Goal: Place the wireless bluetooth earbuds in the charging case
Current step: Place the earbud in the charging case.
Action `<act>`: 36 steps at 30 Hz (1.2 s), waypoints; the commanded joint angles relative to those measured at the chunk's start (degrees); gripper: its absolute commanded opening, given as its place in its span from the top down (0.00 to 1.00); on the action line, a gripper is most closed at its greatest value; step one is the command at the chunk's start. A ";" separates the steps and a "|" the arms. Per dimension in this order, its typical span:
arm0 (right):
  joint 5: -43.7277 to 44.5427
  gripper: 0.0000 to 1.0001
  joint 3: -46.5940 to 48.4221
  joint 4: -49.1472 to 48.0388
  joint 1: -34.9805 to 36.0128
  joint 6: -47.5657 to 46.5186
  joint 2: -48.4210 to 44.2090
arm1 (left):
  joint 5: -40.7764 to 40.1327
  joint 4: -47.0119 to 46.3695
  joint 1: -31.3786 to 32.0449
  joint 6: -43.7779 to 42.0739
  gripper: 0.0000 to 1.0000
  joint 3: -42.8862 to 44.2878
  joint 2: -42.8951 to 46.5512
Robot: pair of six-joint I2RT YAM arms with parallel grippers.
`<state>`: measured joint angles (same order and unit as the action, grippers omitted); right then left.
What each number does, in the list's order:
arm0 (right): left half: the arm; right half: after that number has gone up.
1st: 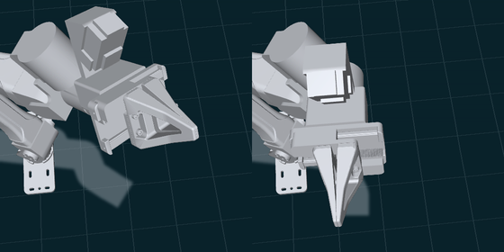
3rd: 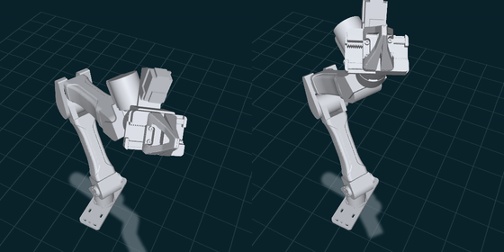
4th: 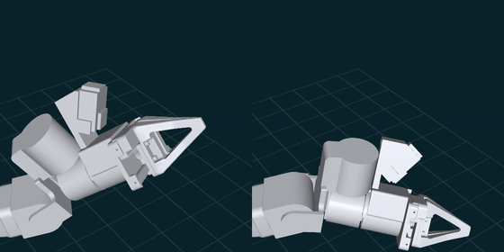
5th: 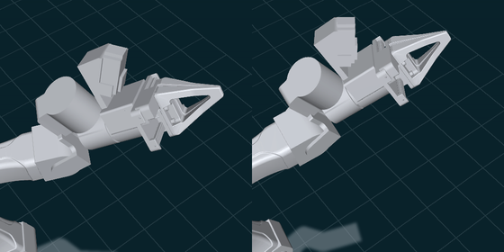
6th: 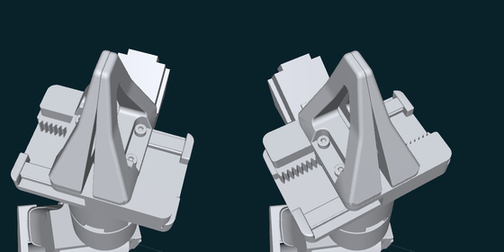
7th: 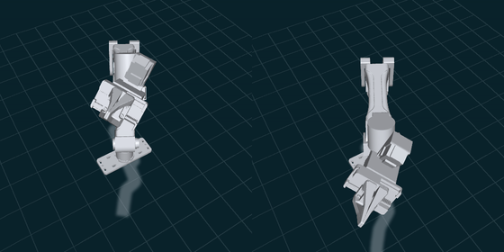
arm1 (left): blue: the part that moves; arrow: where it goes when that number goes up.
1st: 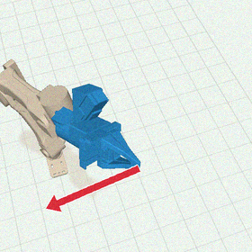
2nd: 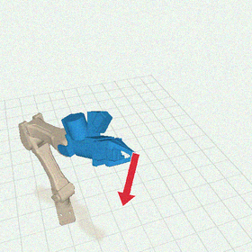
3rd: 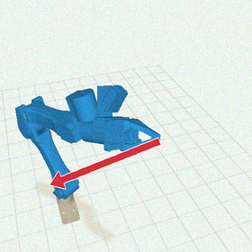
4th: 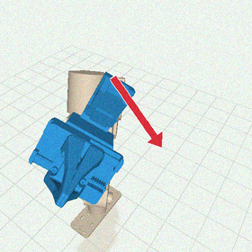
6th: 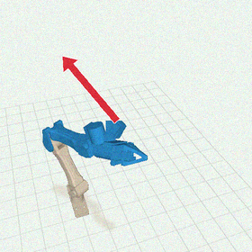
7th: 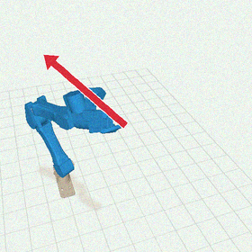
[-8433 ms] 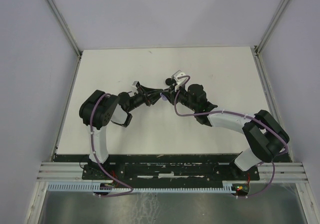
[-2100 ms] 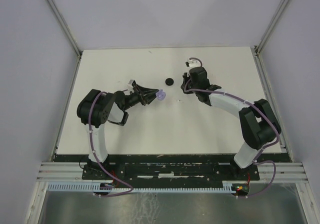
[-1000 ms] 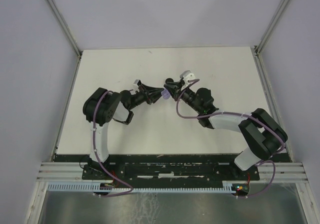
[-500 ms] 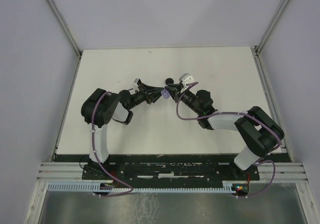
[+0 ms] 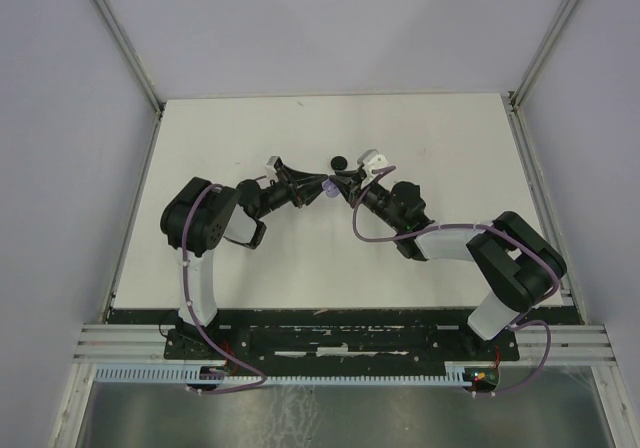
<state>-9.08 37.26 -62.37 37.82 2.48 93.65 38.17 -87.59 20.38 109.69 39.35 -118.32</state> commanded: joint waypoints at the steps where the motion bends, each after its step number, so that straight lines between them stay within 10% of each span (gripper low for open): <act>1: -1.10 0.99 -0.49 -3.35 0.15 0.29 -0.08 | 1.38 -11.50 0.32 0.65 0.97 0.61 2.74; 18: -0.82 0.92 -1.48 -2.48 0.15 3.15 -0.52 | 1.38 -11.46 0.36 0.89 0.97 1.69 2.56; 25: 1.16 0.56 -1.22 -1.84 0.15 4.35 -1.82 | 1.38 -11.54 0.36 0.68 0.97 1.52 2.59; 36: 14.09 0.34 -3.42 -9.38 -0.11 7.92 -10.73 | 0.70 -11.52 0.36 0.22 0.97 0.81 1.73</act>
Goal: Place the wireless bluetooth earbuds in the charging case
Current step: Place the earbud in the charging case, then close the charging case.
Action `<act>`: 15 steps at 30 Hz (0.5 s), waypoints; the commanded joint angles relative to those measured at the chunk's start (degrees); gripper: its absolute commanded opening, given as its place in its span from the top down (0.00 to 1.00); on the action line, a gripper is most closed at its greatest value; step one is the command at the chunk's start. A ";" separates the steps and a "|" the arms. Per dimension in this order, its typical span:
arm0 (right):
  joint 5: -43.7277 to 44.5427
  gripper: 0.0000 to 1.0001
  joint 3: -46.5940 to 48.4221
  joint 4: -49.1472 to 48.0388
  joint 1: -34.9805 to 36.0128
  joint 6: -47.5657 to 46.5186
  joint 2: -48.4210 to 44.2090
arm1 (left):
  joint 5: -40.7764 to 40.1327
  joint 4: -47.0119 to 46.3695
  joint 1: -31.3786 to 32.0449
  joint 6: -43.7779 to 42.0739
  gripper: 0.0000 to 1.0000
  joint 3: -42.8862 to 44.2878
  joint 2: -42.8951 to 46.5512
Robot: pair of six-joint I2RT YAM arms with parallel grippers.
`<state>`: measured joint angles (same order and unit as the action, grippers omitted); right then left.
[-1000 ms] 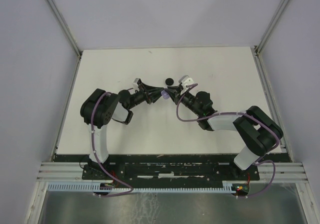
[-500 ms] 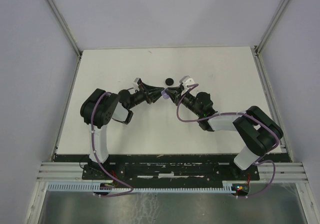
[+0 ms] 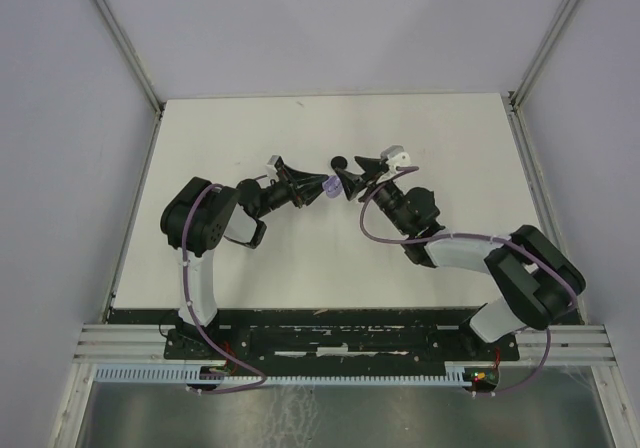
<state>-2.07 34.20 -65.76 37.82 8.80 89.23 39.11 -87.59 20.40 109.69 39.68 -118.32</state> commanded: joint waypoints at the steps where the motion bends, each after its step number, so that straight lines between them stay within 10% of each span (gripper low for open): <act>1: 7.91 0.34 0.08 0.17 -0.12 0.85 -8.31 | -0.52 -11.55 0.34 0.29 0.97 0.56 1.59; 7: 17.94 0.00 12.47 48.66 0.11 -0.95 -15.45 | -5.23 -11.02 0.14 0.82 0.97 1.27 1.20; 15: 31.91 0.00 9.11 54.93 1.14 -1.70 -12.85 | -11.77 -0.68 0.23 -2.85 0.97 4.57 4.20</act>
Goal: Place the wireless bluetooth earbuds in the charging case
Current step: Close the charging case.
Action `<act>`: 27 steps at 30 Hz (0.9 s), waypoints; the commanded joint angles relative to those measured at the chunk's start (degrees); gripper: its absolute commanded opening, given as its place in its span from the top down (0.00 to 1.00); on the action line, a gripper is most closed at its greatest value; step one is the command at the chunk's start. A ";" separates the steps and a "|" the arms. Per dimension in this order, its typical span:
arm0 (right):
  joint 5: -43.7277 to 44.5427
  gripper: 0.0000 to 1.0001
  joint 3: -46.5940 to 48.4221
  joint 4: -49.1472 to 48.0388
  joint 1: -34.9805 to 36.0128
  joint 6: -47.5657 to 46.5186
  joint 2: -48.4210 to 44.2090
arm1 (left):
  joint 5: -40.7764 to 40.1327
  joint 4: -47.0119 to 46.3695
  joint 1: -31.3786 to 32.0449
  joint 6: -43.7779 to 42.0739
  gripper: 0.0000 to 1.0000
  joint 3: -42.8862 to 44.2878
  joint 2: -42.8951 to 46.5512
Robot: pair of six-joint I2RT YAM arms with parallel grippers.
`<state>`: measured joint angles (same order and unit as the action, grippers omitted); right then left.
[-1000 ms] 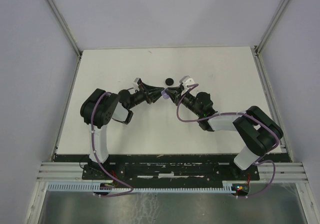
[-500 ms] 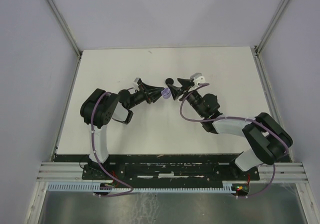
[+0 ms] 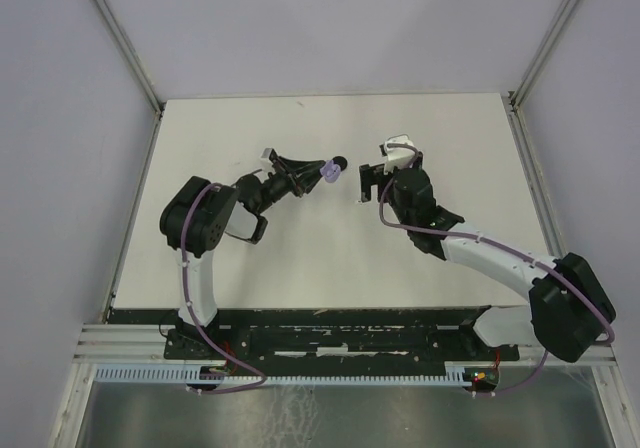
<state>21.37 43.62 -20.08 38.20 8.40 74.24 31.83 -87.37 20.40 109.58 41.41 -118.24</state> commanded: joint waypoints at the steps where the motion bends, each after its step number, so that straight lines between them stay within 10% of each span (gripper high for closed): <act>1: 8.78 0.01 -0.24 9.18 1.32 -1.90 3.14 | -5.25 0.52 0.25 -3.37 0.97 2.95 4.66; 20: -8.20 0.01 -8.62 -60.32 6.28 -19.24 33.72 | -12.77 3.41 2.89 -3.13 0.97 -4.28 8.30; 27: -9.83 0.01 -6.57 -62.69 6.71 -20.01 37.21 | -12.59 2.59 3.00 -3.20 0.97 -5.34 7.43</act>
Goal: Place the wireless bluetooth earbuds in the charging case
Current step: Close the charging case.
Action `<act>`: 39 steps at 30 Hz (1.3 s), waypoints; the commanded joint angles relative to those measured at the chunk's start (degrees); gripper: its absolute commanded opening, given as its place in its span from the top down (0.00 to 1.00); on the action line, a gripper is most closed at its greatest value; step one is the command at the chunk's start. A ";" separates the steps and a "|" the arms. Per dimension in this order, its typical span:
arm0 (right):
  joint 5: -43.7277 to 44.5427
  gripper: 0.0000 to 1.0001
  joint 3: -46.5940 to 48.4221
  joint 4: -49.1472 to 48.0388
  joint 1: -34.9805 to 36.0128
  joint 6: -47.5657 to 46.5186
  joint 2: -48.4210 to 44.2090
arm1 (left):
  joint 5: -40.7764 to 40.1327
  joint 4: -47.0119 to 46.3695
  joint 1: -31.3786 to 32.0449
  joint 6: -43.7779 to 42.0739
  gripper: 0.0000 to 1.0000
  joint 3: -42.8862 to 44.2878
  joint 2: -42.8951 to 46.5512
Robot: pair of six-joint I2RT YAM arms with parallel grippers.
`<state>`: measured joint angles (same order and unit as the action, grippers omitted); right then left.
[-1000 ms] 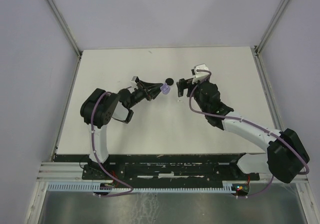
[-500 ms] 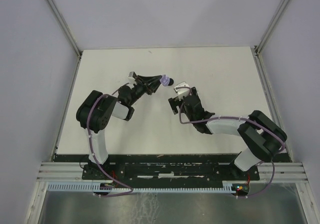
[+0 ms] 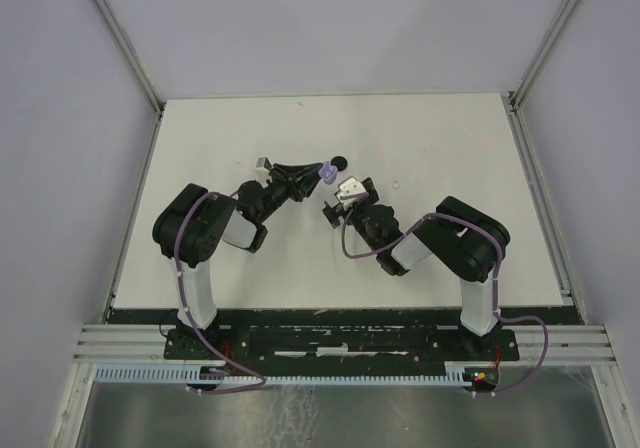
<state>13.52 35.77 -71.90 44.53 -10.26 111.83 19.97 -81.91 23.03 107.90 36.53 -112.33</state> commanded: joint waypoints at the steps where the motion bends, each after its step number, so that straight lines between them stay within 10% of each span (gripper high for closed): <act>1: -1.86 0.01 1.44 -10.86 0.45 -1.53 -0.39 | -0.72 -2.87 0.38 -1.60 0.97 -0.57 1.42; 39: 8.78 0.01 -1.45 -10.83 0.64 -10.91 -7.77 | -1.66 -3.32 0.86 -4.57 0.97 -4.22 -2.55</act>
<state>20.56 35.05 -78.96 45.17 -20.86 107.13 19.31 -82.28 23.66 106.43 32.71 -114.19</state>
